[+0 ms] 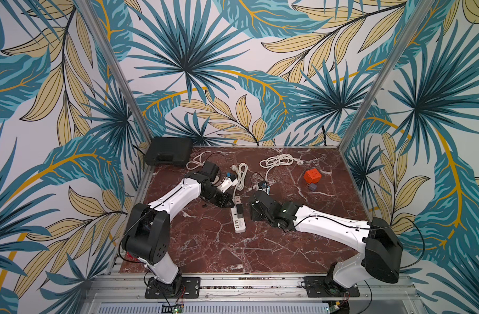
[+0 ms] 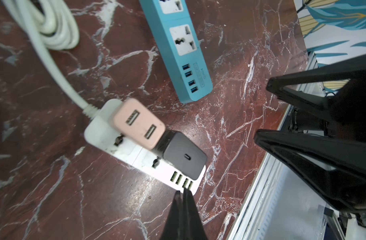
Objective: Pull the plug off the socket
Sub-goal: Move the socket to the center of the board, then remove the plug from the socket.
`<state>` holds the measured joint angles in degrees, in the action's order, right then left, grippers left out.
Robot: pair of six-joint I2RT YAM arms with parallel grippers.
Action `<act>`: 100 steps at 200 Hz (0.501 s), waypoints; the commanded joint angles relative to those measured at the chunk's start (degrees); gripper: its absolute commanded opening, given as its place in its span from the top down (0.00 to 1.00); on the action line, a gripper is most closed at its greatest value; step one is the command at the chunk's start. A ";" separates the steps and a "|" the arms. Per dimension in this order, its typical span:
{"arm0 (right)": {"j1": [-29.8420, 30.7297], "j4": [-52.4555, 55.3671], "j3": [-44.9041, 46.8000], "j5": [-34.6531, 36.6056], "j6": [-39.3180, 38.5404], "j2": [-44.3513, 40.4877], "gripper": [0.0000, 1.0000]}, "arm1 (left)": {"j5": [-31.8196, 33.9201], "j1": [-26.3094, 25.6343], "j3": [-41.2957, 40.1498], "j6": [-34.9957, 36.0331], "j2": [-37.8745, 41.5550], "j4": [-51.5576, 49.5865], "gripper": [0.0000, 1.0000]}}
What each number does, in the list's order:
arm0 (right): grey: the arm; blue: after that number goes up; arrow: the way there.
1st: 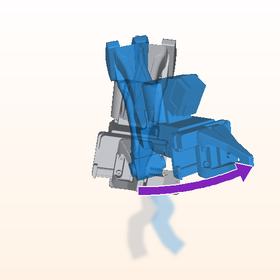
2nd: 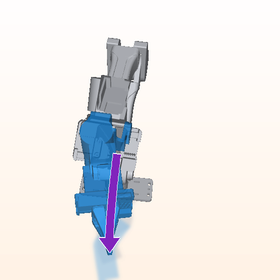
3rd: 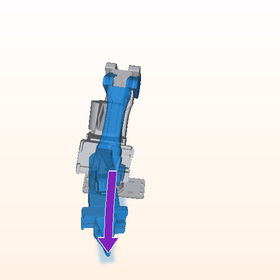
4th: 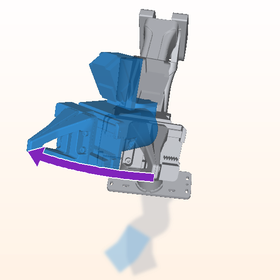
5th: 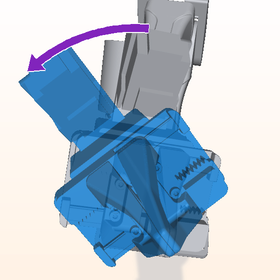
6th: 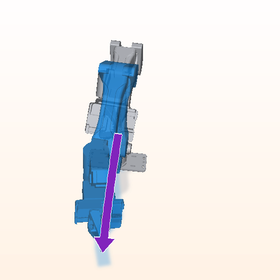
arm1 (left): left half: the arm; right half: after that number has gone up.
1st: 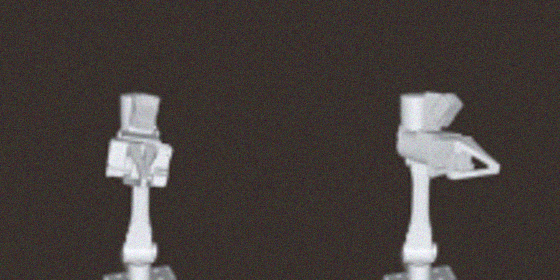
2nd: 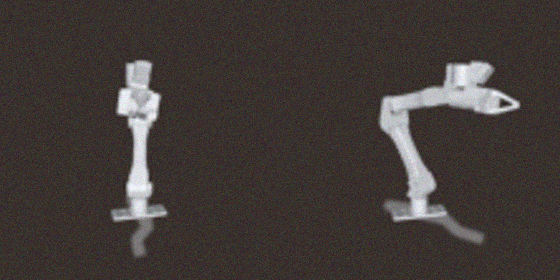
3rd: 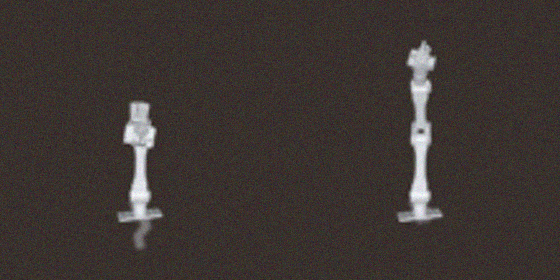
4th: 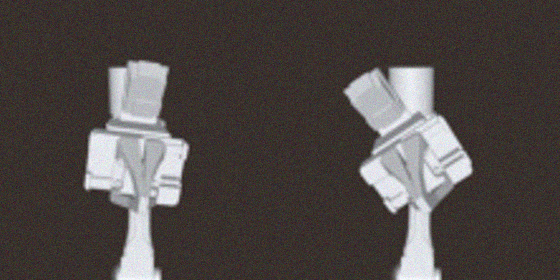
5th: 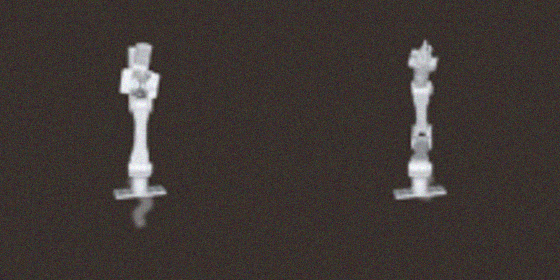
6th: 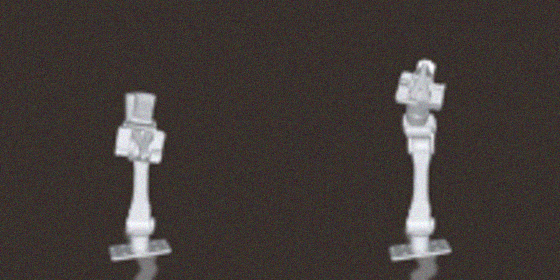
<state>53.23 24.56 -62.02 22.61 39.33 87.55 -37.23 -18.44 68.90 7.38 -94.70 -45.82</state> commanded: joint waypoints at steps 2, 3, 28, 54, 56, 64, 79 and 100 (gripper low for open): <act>-0.14 -1.71 0.99 -1.32 0.80 0.98 0.37 | 1.09 2.06 -1.04 -1.94 0.16 2.08 1.00; -0.14 -1.80 0.96 -1.38 0.77 1.06 0.37 | 1.10 2.08 -1.00 -1.93 0.01 1.98 1.00; -0.19 -3.05 -0.01 -1.96 0.74 2.49 0.37 | -0.30 1.75 1.20 -1.97 -3.75 0.60 1.00; -0.15 -2.90 -1.79 -2.15 0.40 3.78 0.37 | -0.54 1.30 4.69 -1.40 -8.04 -1.88 1.00; -0.15 -2.86 -1.92 -2.18 0.40 3.84 0.37 | -0.62 1.30 4.89 -1.38 -8.40 -2.07 1.00; -0.13 -2.69 -2.42 -2.18 0.31 4.18 0.37 | -1.03 1.31 5.78 -1.31 -9.46 -2.65 1.00; -0.09 -2.81 -2.91 -2.29 0.14 4.54 0.36 | -1.83 1.22 6.75 -1.40 -11.04 -3.13 1.00; -0.15 -3.04 -3.44 -2.66 -0.13 5.13 0.36 | -1.30 0.55 7.60 -1.27 -12.35 -3.34 1.00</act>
<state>53.23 22.22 -64.20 20.47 39.42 91.33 -37.52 -17.26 73.38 5.69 -106.43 -47.66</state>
